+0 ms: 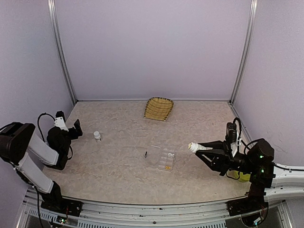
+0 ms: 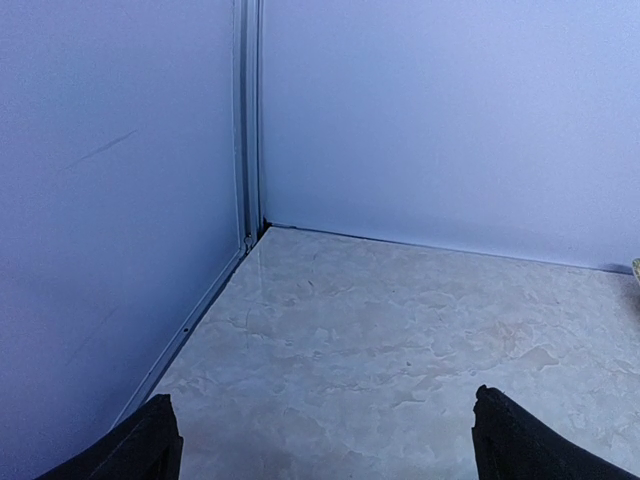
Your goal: Sort the pills into containers
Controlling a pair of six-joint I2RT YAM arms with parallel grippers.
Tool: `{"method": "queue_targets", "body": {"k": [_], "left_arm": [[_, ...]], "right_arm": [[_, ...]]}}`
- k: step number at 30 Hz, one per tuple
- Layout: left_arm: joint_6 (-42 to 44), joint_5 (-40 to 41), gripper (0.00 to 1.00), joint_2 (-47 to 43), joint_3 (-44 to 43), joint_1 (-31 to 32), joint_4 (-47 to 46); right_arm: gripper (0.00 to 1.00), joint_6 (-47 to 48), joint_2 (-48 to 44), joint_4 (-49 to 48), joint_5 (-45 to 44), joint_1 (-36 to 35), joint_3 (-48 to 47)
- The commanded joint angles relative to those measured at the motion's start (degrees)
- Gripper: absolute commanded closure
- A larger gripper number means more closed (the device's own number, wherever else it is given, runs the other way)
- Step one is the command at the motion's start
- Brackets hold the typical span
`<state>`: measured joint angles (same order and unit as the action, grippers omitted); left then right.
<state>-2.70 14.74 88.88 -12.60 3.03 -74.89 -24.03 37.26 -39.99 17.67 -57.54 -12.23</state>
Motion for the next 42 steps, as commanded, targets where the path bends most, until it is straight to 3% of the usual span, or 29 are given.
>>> {"method": "queue_targets", "body": {"k": [1,21,42], "left_arm": [[-0.1,-0.8,0.01,0.2,-0.9,-0.4,-0.2],[0.0,-0.8,0.01,0.2,-1.0,-0.4,-0.2],[0.0,-0.8,0.01,0.2,-0.9,-0.4,-0.2]], "right_arm": [[0.83,1.9,-2.2,4.7,-2.4,0.7,-3.2],[0.83,2.0,3.5,4.0,-0.2,0.8,-4.9],[0.83,4.0,2.7,8.2,-1.4,0.8,-7.1]]}}
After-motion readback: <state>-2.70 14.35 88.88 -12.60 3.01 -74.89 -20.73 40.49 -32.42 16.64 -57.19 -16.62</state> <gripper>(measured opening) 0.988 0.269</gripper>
